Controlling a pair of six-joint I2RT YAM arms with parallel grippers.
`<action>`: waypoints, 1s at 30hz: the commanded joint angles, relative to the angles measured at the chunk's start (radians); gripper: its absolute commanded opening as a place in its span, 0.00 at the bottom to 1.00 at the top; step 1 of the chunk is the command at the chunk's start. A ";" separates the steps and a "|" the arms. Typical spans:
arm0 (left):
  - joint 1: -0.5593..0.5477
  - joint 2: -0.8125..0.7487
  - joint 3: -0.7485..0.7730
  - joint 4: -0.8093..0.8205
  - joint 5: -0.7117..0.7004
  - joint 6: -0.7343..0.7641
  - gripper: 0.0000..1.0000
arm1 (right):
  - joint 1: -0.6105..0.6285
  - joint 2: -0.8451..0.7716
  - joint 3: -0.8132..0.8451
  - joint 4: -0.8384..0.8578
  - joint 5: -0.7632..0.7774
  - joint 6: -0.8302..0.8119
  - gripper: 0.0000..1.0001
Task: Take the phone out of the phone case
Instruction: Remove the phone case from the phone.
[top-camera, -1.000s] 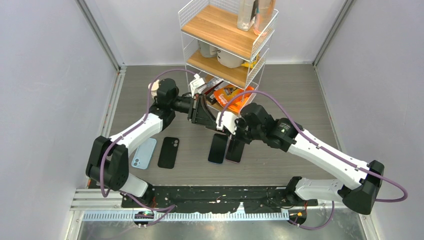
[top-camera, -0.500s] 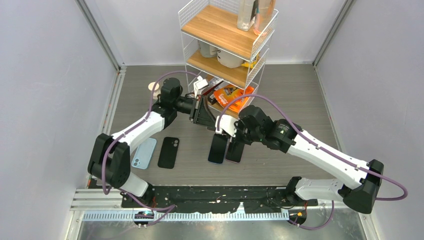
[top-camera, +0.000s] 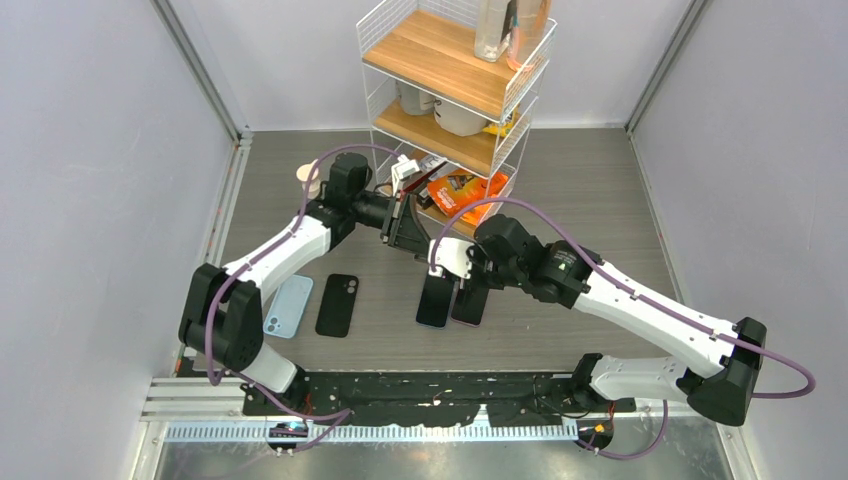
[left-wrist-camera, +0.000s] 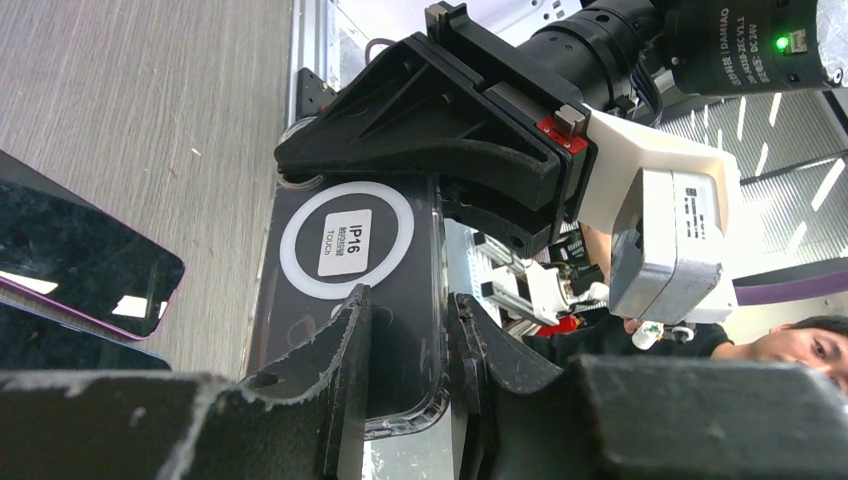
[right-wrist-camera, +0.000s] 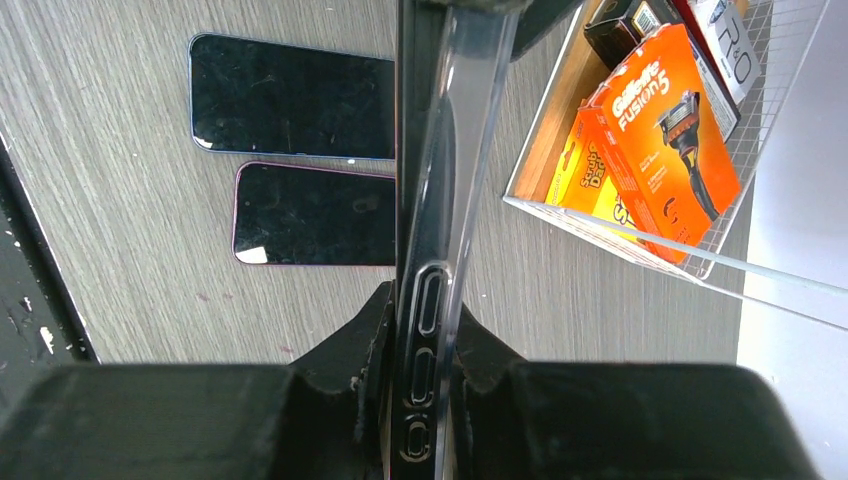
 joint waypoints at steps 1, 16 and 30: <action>0.001 0.038 0.035 -0.274 -0.111 0.137 0.00 | 0.025 -0.047 0.105 0.252 -0.007 -0.068 0.06; 0.015 -0.006 0.202 -0.848 -0.147 0.702 0.02 | 0.006 -0.033 0.077 0.241 -0.077 -0.053 0.06; 0.160 -0.138 0.327 -1.193 -0.160 1.124 0.62 | -0.084 -0.076 0.024 0.201 -0.253 -0.018 0.06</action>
